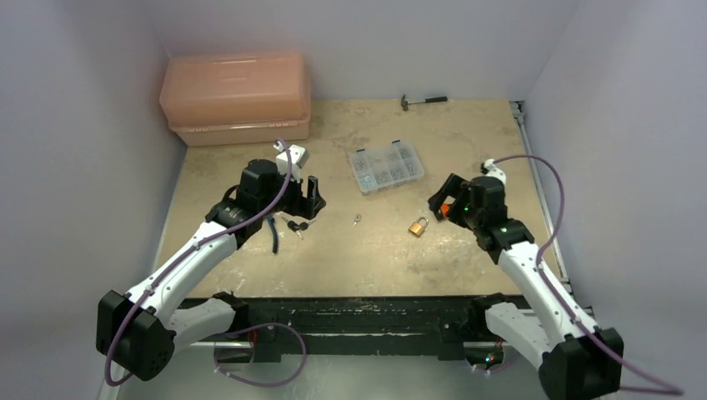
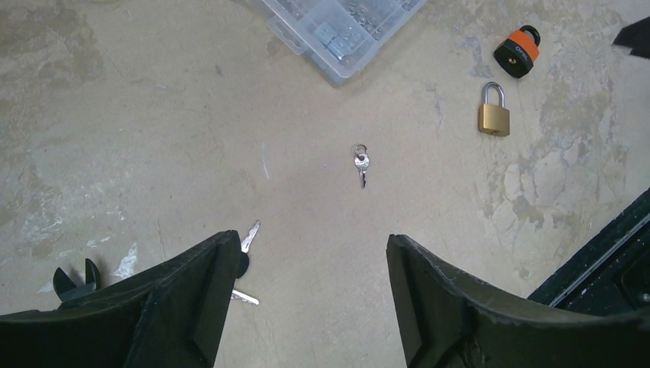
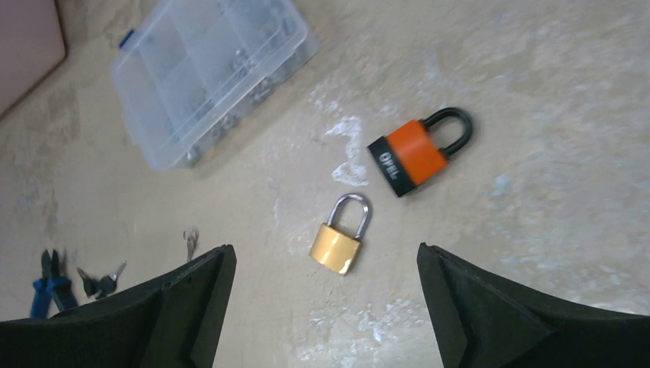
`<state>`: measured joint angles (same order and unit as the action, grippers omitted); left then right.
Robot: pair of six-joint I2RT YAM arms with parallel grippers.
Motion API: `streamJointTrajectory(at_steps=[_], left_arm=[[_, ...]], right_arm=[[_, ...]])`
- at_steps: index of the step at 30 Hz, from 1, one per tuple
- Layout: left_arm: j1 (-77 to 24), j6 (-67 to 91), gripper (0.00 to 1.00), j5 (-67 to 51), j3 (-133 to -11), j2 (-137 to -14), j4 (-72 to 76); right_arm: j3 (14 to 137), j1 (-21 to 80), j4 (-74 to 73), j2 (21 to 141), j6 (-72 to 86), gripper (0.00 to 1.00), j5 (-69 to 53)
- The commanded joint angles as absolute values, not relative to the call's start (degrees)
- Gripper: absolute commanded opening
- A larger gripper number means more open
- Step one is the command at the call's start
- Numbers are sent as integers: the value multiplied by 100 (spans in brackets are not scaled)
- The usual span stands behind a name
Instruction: Unlock with the key
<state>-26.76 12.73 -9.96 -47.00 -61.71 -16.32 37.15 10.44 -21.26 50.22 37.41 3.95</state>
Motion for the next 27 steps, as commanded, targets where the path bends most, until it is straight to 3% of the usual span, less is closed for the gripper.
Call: streamJointTrajectory(at_steps=[1,14,27], left_arm=[[-2689,1229,73,-1155,-4782,-6081,-1363],[-2689,1265,57,-21,-4915,-5880,-1619],[-2686,1257,53,698,-4894,-5654,-1723]], right_arm=[[4195,2145,-2196,5471,4229,99,1357],[5622,4218,-1860,7575,4307,83,1985],[7728,5073,-3031,10135,4654,72,3160]])
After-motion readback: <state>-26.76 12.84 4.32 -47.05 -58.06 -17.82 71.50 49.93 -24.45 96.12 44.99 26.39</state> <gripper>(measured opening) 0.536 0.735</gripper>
